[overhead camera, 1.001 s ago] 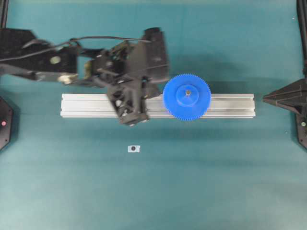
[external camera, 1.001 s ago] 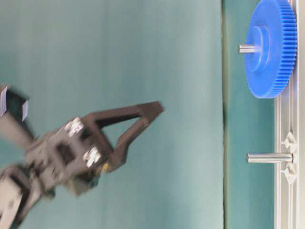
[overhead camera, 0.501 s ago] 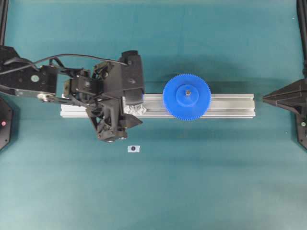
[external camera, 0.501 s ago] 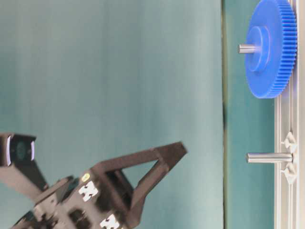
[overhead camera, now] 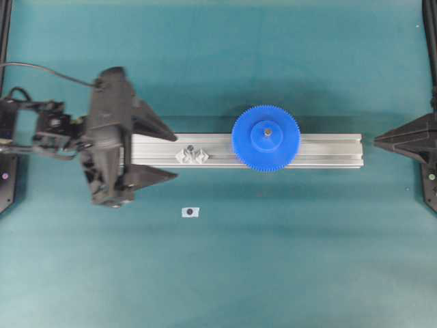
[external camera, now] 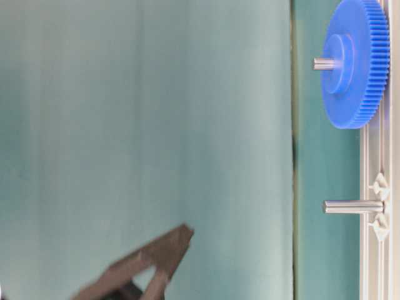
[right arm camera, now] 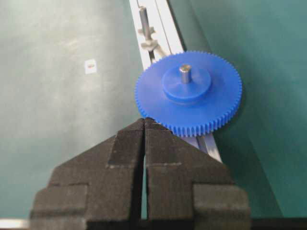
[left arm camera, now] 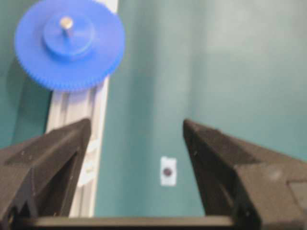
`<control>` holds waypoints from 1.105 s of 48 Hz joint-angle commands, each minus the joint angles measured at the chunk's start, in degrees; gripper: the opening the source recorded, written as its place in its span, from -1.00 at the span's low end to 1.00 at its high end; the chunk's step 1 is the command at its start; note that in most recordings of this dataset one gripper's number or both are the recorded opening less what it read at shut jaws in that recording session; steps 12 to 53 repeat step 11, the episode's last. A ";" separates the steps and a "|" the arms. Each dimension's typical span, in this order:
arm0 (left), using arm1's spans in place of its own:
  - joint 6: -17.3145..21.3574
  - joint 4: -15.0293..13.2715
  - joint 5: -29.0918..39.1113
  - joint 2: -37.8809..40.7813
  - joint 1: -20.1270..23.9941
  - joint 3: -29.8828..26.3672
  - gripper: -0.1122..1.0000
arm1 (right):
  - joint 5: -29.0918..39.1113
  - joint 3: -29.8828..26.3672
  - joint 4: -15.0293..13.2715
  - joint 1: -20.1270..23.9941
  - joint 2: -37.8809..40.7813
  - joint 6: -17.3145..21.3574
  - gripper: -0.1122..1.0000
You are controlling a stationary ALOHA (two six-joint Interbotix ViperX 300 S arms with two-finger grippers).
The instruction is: Find the location of the shaft and insert the large gear.
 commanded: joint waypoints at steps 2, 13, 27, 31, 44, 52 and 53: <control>0.09 0.09 -0.97 -2.02 -0.62 0.79 0.59 | -0.62 -0.62 0.09 0.00 0.44 0.53 -0.81; 0.26 0.09 -1.05 -2.37 -0.53 1.85 0.59 | 0.00 -0.35 0.09 0.70 0.53 0.53 -0.81; 0.26 0.09 -1.05 -2.37 -0.53 1.85 0.59 | 0.00 -0.35 0.09 0.70 0.53 0.53 -0.81; 0.26 0.09 -1.05 -2.37 -0.53 1.85 0.59 | 0.00 -0.35 0.09 0.70 0.53 0.53 -0.81; 0.26 0.09 -1.05 -2.37 -0.53 1.85 0.59 | 0.00 -0.35 0.09 0.70 0.53 0.53 -0.81; 0.26 0.09 -1.05 -2.37 -0.53 1.85 0.59 | 0.00 -0.35 0.09 0.70 0.53 0.53 -0.81; 0.26 0.09 -1.05 -2.37 -0.53 1.85 0.59 | 0.00 -0.35 0.09 0.70 0.53 0.53 -0.81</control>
